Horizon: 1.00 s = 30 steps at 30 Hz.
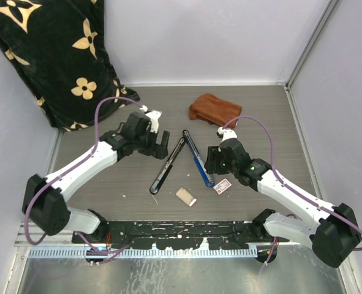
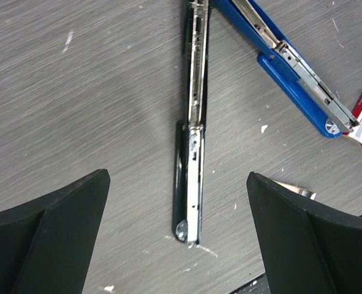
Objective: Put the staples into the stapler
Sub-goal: Close the stapler at the center of the board.
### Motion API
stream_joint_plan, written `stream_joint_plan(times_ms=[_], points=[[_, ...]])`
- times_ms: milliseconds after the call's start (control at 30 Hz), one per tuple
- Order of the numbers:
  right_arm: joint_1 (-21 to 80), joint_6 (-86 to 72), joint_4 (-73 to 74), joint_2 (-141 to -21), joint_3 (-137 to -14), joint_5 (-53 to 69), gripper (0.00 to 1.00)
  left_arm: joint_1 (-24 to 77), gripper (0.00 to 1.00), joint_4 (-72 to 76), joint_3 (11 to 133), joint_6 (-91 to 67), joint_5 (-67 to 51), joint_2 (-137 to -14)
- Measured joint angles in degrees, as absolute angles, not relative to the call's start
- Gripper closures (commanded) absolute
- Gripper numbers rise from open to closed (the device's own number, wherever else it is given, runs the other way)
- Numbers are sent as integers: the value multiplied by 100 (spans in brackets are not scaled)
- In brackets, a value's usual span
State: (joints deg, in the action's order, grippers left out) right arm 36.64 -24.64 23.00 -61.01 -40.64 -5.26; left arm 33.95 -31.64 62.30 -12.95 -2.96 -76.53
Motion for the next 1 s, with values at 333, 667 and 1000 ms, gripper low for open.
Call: stream_joint_plan(times_ms=[333,667,1000], points=[[3664,-2720,1852,-5026,-3251,-526,38,3642,8,-2191,6554,-1389,-436,-9653],[3664,-2716,1750,-4775,-3011,-499,37,3669,34,-1553,6910,-1048,-427,-10669],[3664,-2687,1619,-5140,-3011,-495,37,3841,49,-1339,6936,-663,-283,-10877]])
